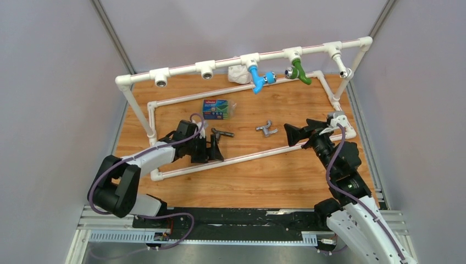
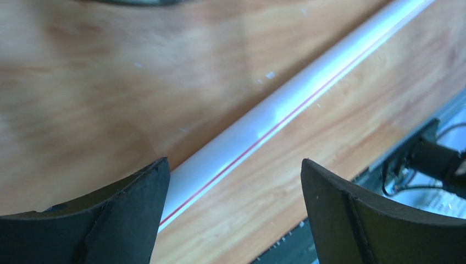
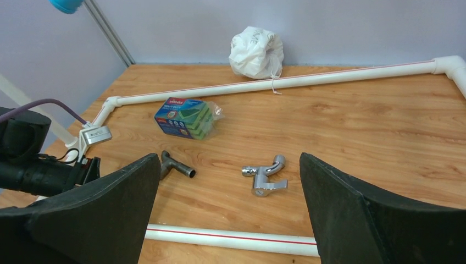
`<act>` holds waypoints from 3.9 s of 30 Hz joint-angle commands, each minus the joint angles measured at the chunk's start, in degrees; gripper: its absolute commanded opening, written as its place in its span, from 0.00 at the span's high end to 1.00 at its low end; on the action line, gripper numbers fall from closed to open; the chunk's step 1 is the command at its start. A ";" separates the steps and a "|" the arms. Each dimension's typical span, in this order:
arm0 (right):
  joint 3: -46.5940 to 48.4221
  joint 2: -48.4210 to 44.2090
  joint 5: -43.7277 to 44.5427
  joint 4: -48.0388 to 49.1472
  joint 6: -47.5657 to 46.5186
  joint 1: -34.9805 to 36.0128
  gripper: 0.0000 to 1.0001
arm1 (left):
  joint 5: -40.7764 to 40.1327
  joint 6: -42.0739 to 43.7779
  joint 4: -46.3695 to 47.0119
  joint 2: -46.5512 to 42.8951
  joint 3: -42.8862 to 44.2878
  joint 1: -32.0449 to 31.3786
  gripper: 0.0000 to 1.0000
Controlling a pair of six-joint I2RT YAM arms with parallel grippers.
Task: Install the water faucets
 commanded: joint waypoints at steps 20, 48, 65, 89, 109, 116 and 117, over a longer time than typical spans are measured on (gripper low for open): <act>-4.59 3.35 -4.05 0.12 3.27 0.09 0.00 | -25.69 31.23 -14.60 11.96 30.46 -11.18 0.26; -6.70 1.95 -5.55 0.29 2.65 0.09 0.00 | -21.58 62.64 -27.96 41.68 52.81 -15.40 0.36; -11.88 -1.30 -9.15 7.31 2.74 0.09 0.00 | -30.97 34.45 -18.68 27.65 44.91 -14.17 1.00; -14.35 5.89 -12.41 24.45 -3.75 13.25 0.00 | -34.04 -13.37 22.30 -20.62 2.98 -12.76 1.00; -8.90 31.03 6.05 56.80 -14.65 32.69 0.07 | -34.06 -52.75 24.75 -31.36 -1.68 -12.85 1.00; -3.10 37.71 5.88 61.19 -17.73 33.05 0.11 | -31.50 -55.39 27.39 -30.91 -0.89 -13.11 1.00; -2.31 38.50 5.61 61.64 -18.35 33.05 0.12 | -31.50 -55.40 27.48 -30.83 -0.80 -13.38 1.00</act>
